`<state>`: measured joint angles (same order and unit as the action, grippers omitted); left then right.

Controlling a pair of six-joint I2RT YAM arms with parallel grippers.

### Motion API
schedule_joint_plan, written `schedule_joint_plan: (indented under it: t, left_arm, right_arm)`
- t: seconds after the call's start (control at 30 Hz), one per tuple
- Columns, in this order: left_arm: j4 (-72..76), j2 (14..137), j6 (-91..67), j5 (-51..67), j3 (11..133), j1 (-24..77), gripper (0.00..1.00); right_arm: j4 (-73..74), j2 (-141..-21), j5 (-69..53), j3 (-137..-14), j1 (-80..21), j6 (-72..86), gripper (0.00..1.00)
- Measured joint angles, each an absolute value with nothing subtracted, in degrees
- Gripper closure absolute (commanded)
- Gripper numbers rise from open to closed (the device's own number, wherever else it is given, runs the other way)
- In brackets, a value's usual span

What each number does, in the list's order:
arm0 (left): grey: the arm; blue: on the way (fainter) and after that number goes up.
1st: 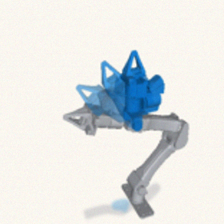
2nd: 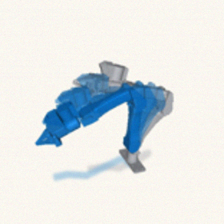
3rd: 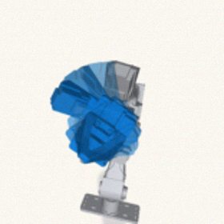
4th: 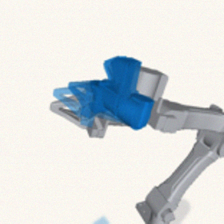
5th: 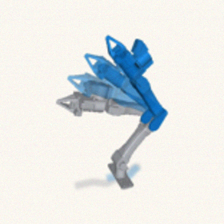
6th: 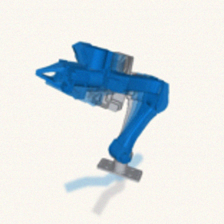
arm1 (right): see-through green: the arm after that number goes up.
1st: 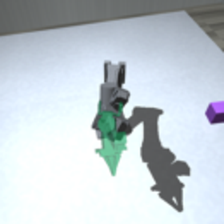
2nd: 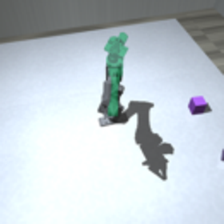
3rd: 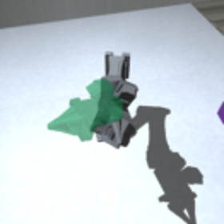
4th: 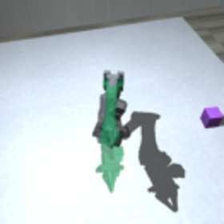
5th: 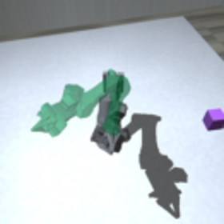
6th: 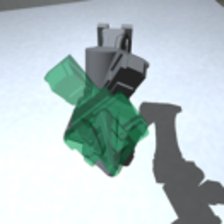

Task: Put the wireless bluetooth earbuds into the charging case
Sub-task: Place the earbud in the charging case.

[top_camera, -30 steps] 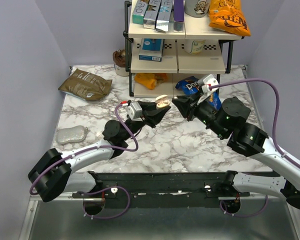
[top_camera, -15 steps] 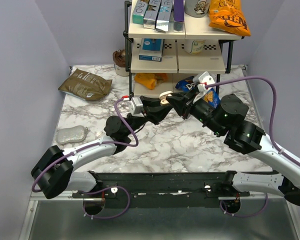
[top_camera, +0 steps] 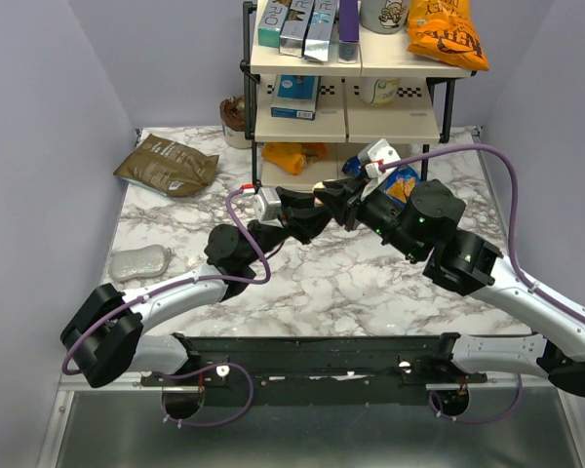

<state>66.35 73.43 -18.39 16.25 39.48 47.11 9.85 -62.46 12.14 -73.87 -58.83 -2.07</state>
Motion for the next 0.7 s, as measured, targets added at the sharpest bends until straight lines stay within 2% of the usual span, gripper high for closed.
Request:
schedule_joint_plan:
  t: [0.7]
  left_arm:
    - [66.24,73.28,-18.5,16.23,39.03,47.11,1.0]
  right_arm:
    - [8.82,-63.44,12.12,-73.84,-58.83,-2.17,0.99]
